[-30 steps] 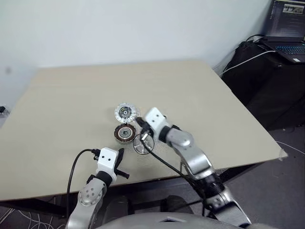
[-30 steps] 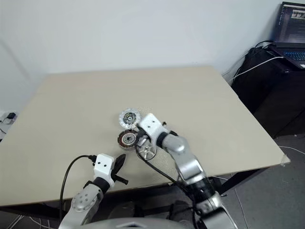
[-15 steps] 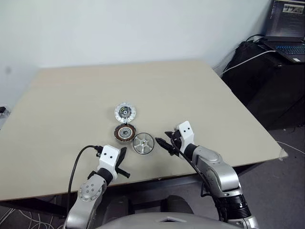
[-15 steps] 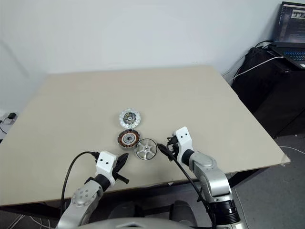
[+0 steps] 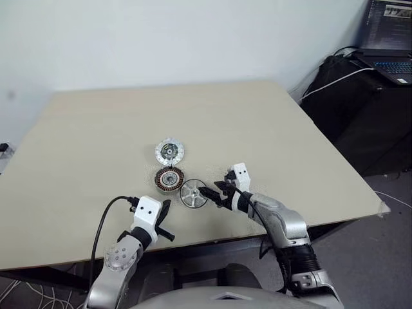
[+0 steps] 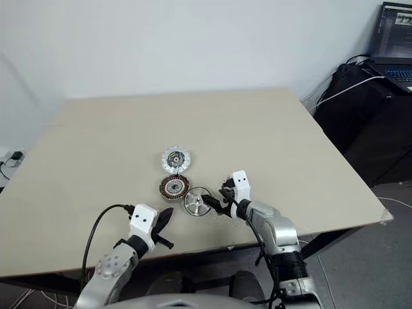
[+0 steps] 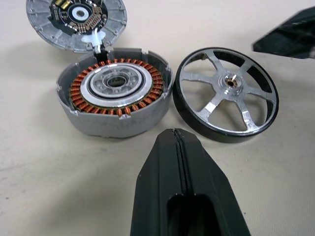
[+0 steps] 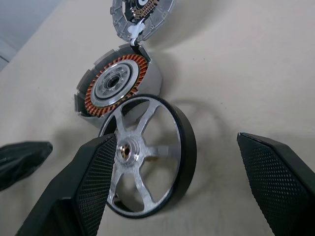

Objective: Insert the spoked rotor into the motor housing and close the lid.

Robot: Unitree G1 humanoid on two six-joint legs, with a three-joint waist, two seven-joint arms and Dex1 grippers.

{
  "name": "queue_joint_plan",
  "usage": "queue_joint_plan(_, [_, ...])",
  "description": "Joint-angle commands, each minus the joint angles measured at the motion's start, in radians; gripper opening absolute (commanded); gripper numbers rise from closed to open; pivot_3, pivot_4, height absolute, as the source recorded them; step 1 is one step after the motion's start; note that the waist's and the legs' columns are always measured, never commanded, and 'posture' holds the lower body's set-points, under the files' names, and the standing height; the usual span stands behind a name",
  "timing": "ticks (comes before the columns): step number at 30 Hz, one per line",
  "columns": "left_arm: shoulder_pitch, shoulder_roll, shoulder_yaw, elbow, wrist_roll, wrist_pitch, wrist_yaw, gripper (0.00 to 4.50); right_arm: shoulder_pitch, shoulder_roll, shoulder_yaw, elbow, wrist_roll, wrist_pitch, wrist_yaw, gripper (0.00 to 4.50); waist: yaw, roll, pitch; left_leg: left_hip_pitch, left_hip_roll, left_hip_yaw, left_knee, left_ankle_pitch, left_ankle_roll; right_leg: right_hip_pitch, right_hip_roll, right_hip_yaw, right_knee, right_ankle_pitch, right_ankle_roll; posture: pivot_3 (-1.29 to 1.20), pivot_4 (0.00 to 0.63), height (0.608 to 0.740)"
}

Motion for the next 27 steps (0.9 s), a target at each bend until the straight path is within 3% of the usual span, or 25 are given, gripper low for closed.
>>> queue_joint_plan(1, [-0.003, -0.001, 0.006, -0.051, -0.005, -0.013, 0.006, 0.0, -0.04, 0.011, -0.03, 0.045, 0.027, -0.013, -0.001, 4.17, 0.0, 0.0, 0.0, 0.0, 0.0, 0.0, 0.0, 0.0, 0.0, 0.0, 0.0, 0.0, 0.0, 0.0, 0.0, 0.0, 0.0, 0.74])
queue_joint_plan(13, [0.001, -0.003, 0.01, -0.051, -0.005, -0.018, 0.017, 0.0, -0.008, 0.021, 0.006, 0.037, 0.076, 0.079, 0.04, 4.17, 0.0, 0.0, 0.0, 0.0, 0.0, 0.0, 0.0, 0.0, 0.0, 0.0, 0.0, 0.0, 0.0, 0.001, -0.002, 0.0, 0.0, 0.74])
queue_joint_plan(17, [0.003, -0.003, 0.01, -0.047, -0.005, -0.017, 0.02, 0.0, 0.02, 0.016, 0.004, -0.008, 0.123, 0.141, 0.054, 3.25, 0.0, 0.0, 0.0, 0.0, 0.0, 0.0, 0.0, 0.0, 0.0, 0.0, 0.0, 0.0, 0.0, 0.001, -0.002, 0.0, 0.0, 0.74])
queue_joint_plan(24, [0.001, -0.003, 0.006, -0.044, -0.005, -0.014, 0.023, 0.0, 0.028, 0.023, -0.041, -0.03, 0.179, 0.186, 0.028, 1.0, -0.001, 0.001, 0.0, 0.0, 0.0, 0.0, 0.0, 0.0, 0.0, 0.0, 0.0, 0.0, 0.001, 0.001, -0.001, 0.0, 0.0, 0.74])
queue_joint_plan(27, [0.001, -0.004, 0.005, -0.045, -0.005, -0.011, 0.023, 0.0, 0.027, 0.032, -0.068, -0.042, 0.206, 0.206, 0.001, 0.46, 0.0, 0.001, -0.001, 0.0, 0.0, -0.001, 0.0, 0.0, 0.0, 0.0, 0.0, -0.001, 0.001, 0.0, 0.0, 0.0, 0.0, 0.74])
